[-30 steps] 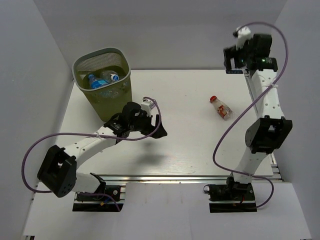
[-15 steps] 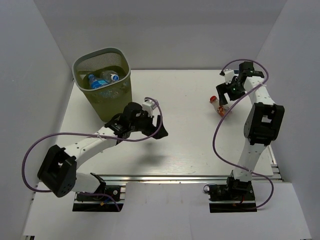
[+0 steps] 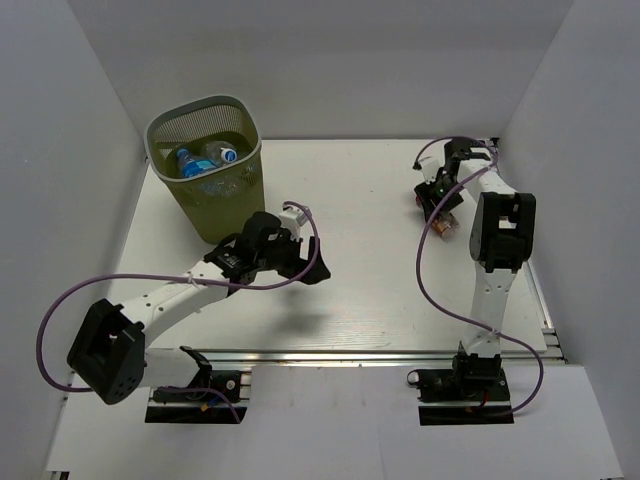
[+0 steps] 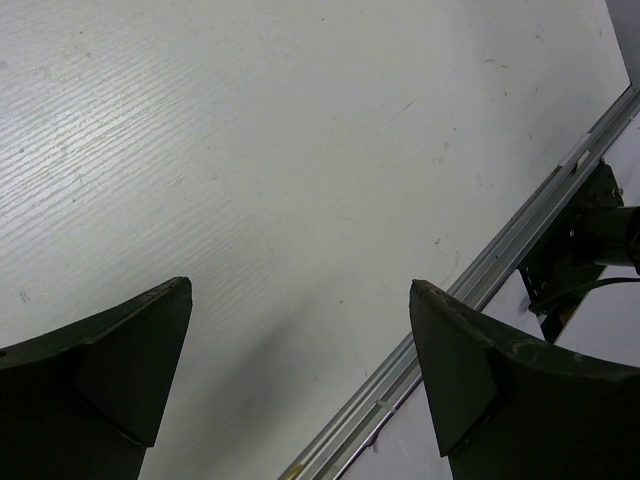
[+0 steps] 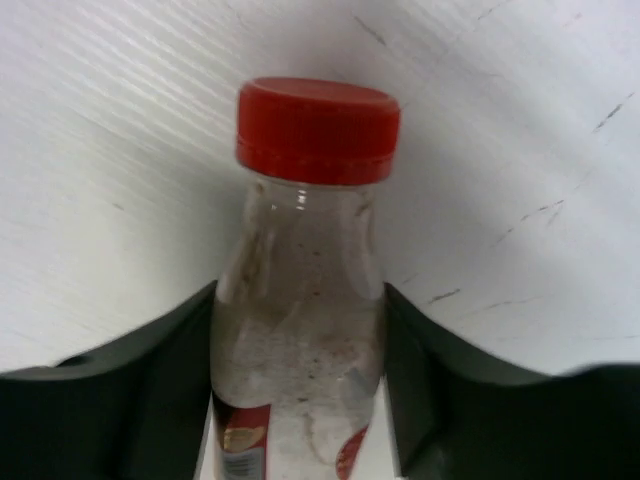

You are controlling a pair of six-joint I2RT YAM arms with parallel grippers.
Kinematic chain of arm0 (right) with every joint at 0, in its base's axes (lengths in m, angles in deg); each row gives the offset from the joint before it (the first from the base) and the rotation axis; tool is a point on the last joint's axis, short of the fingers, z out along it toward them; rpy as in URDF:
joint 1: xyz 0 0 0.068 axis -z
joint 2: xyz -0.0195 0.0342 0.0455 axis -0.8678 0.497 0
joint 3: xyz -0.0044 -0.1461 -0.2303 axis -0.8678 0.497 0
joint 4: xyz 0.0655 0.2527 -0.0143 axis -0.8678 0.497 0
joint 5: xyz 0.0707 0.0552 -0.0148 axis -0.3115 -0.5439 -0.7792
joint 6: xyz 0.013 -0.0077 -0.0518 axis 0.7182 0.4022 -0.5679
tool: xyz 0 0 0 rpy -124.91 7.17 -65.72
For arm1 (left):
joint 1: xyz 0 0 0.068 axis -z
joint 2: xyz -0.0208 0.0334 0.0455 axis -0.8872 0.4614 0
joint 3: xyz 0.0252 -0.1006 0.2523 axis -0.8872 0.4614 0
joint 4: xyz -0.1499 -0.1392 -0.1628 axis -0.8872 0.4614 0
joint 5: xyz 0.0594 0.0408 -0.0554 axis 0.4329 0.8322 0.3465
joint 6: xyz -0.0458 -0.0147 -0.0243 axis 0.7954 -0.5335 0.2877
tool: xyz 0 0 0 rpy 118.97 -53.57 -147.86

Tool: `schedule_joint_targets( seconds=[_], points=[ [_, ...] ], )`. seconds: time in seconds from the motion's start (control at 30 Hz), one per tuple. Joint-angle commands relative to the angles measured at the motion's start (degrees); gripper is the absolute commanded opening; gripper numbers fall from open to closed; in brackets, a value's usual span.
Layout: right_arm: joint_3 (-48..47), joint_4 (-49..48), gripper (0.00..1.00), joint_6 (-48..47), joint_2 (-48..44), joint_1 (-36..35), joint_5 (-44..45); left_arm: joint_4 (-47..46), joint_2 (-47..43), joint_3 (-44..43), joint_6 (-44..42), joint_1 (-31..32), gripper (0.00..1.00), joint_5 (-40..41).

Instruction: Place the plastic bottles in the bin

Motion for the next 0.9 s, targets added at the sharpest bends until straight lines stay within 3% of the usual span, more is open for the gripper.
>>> schedule_joint_targets(
  seconds=[0.0, 0.1, 0.17, 0.2, 0.23, 0.3, 0.33, 0.4, 0.43, 0.5, 0.63, 0.67, 0.8, 0.87],
  points=[
    [-2.0, 0.4, 0.35, -1.7, -1.7, 0.5, -2.2, 1.5, -4.4, -2.1, 0.3, 0.3, 0.99, 1.3],
    [-5.4, 4.8, 0.08, -5.7, -5.2, 0.5, -14.0, 1.0, -9.4, -0.1, 0.3, 0.3, 0.99, 1.3],
    [-9.8, 9.5, 0.03, -11.9, -6.9, 0.5, -26.2, -0.3, -12.1, 2.6, 0.8, 0.8, 0.99, 1.8],
    [-11.6, 12.4, 0.03, -14.0, -9.4, -2.9, -30.4, -0.8, -13.1, 3.5, 1.4, 0.8, 0.99, 2.4],
    [-15.0, 13.6, 0.03, -18.7, -9.9, -3.8, -42.6, -0.8, -13.9, 5.3, 1.4, 0.8, 0.99, 2.4],
    [-18.3, 8.9, 0.03, -18.3, -12.9, -8.7, -48.7, 0.5, -14.6, 6.0, 1.9, 0.8, 0.99, 2.4],
    [-18.7, 5.1, 0.03, -13.7, -13.6, -10.3, -52.1, 1.1, -14.0, 6.9, 1.9, 0.8, 0.99, 2.4],
    [-16.4, -16.6, 0.03, -0.9, -16.8, -14.4, -55.9, 2.0, -13.4, 7.5, 2.6, 0.8, 0.99, 1.7],
    [-11.7, -24.0, 0.03, 3.6, -17.6, -17.3, -55.8, 2.5, -13.4, 8.2, 2.7, 0.8, 0.99, 1.7],
    [-11.1, -48.6, 0.05, 17.2, -17.3, -22.5, -53.0, 2.5, -14.1, 8.8, 3.4, 0.8, 0.99, 1.7],
    [-27.5, -62.4, 0.03, 29.3, -7.5, -29.2, -47.3, 2.5, -15.5, 8.8, 3.9, 0.8, 0.99, 3.1],
    [-31.4, -70.7, 0.02, 32.2, -4.6, -30.0, -43.5, 2.5, -15.5, 8.8, 3.9, 0.8, 0.99, 3.7],
    [-31.6, -80.2, 0.00, 32.1, 0.0, -35.2, -36.5, 1.3, -14.9, 9.4, 4.4, 0.8, 0.99, 3.7],
    [-29.4, -85.2, 0.08, 32.2, 1.5, -38.0, -33.5, 0.7, -14.9, 9.4, 4.9, 0.8, 0.99, 3.7]
  ],
)
